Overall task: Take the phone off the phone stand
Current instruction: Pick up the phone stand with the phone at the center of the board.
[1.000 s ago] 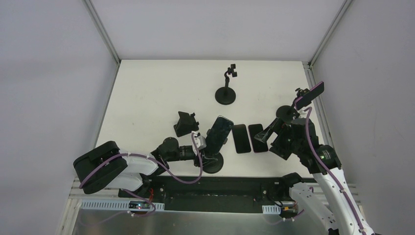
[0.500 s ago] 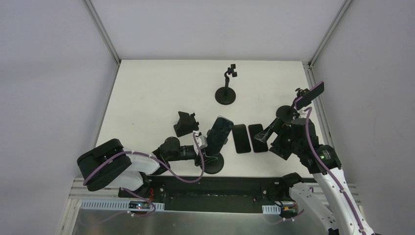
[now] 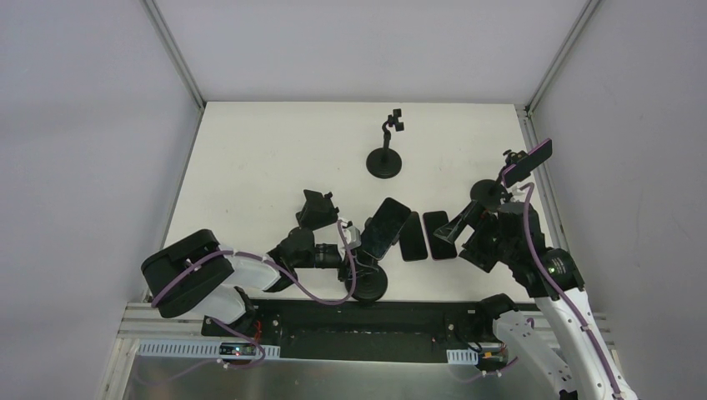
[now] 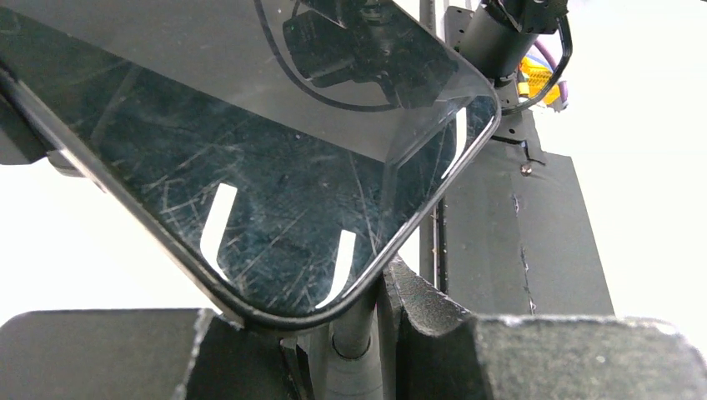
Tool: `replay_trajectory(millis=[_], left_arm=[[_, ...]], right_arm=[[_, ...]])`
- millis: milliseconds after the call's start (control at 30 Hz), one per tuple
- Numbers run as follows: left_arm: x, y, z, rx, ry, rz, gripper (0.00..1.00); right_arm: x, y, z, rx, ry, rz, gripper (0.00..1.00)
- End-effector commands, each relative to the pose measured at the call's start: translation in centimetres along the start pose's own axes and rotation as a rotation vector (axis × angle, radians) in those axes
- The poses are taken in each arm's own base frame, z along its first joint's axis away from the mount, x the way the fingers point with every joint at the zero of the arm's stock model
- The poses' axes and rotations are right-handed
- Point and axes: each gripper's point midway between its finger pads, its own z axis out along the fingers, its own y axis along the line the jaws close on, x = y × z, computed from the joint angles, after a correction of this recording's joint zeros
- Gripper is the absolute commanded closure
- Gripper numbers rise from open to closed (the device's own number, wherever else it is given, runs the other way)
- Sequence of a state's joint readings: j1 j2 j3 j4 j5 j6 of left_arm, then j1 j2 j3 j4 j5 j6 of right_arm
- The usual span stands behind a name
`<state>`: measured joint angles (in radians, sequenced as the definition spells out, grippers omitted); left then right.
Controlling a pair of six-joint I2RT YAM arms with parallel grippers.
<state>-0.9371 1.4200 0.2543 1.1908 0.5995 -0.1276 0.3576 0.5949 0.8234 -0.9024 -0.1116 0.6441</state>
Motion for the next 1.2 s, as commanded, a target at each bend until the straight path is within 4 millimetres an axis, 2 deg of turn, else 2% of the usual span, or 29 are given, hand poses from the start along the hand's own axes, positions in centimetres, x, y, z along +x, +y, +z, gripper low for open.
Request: replay_trajectory(millis=[0,167,400,600,833,1000,1167], left_arm=[[-3.7,-1.3,0.7,0.061,-0.107,0.029,1.00],[-4.9,1.0,0.1,-0.098,-0.133,0.006,1.00],[-4.7,1.3,0.3,-0.211,0.086,0.168,1.00],[-6.4,3.0,-0.8,-0.404,0.145,0.265,1.00],[-6.8,3.4,-1.0,-0.558,0.326,0.528,1.00],[-7.2,3.7,-0.8,-0.643,0.407,0.667,1.00],[-6.9,3.6,-0.3,-0.652,0.448,0.723,1.00]], right_arm=[[-0.6,1.2,-1.0,-0.033,-0.017,0.009,0.01],[-1.3,2.4,-1.3,-0.062,-0.033,0.049,0.01],[-2.8,5.9,-1.0,-0.149,-0.036,0.150,0.01],[-3.7,8.6,-1.0,-0.210,-0.025,0.165,0.01],[-3.3,11.0,-0.2,-0.232,0.036,0.128,0.01],[-2.4,11.1,0.3,-0.200,0.050,0.057,0.01],[-1.1,11.3,1.0,-0.198,0.073,0.002,0.01]])
